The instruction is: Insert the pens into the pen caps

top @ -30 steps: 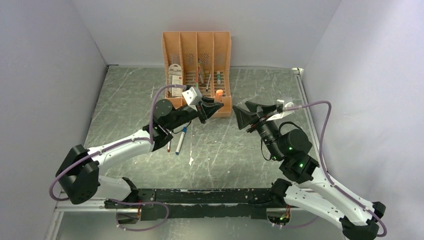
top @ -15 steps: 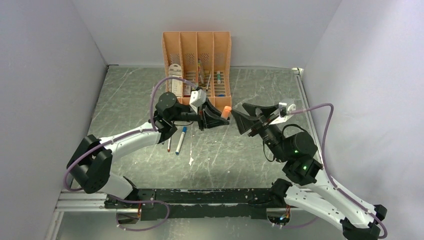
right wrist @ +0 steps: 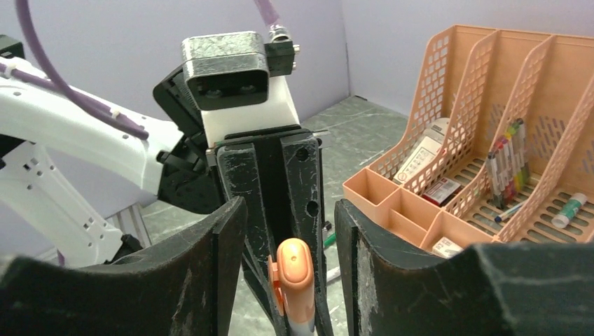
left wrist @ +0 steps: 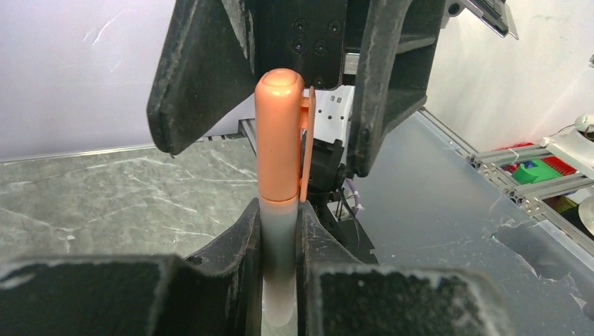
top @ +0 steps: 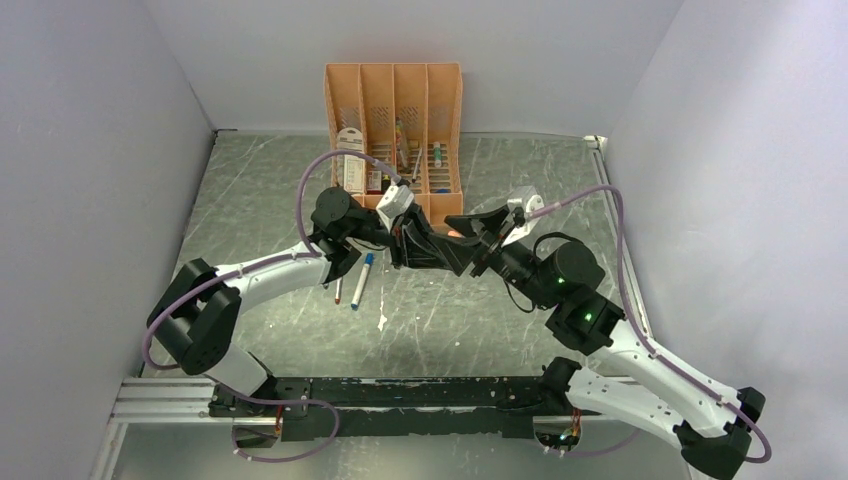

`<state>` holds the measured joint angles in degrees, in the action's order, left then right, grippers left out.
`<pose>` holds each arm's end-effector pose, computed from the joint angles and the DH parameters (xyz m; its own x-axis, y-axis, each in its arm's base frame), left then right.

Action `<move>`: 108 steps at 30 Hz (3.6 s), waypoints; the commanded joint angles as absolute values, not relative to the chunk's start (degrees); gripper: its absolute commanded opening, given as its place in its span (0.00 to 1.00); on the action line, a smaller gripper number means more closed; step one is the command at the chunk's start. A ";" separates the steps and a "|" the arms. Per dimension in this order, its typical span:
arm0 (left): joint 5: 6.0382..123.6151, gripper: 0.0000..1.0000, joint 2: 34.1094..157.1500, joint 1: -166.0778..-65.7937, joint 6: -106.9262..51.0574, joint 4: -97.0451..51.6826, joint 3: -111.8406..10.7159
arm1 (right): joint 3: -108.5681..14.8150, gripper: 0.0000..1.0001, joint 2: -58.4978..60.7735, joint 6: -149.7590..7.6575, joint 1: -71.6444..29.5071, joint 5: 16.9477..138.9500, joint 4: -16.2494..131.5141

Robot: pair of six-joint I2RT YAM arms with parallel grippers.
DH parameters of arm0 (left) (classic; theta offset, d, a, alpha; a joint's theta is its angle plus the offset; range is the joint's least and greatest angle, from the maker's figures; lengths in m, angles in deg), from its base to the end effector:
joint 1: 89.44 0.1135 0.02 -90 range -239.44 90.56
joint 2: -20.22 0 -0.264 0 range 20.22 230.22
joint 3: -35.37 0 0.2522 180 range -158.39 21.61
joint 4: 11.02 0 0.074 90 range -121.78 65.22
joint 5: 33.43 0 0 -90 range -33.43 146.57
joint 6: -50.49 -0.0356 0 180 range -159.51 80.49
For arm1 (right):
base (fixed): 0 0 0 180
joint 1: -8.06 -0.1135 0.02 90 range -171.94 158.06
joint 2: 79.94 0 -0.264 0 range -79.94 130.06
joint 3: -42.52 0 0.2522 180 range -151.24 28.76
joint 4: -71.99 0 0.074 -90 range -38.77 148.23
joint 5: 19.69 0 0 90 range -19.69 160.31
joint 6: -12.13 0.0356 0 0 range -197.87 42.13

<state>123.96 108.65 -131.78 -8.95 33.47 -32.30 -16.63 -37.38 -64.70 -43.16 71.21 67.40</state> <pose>0.2209 -0.2458 0.3233 -0.1931 -0.0885 -0.9772 0.9121 -0.3832 -0.1456 0.1088 0.1363 0.3869 -0.0530 0.2978 -0.9532 -0.7980 0.5612 0.2197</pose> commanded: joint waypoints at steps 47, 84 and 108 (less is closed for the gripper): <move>125.68 0.07 121.73 -127.05 24.47 64.05 -47.39 | -7.97 0.00 -39.41 -56.38 -43.45 74.56 58.00; 124.22 0.07 119.23 -125.05 17.43 53.77 -47.37 | 0.79 0.18 -42.00 -46.71 -45.28 64.89 61.63; 57.00 0.08 101.26 -128.62 -20.09 -18.94 -20.92 | 3.75 0.61 -56.48 -44.57 -45.21 43.72 53.04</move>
<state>71.83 103.05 -127.17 -22.15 -11.49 -23.41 2.82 -57.59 -45.75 -44.96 44.81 54.04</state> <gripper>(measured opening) 0.228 0.619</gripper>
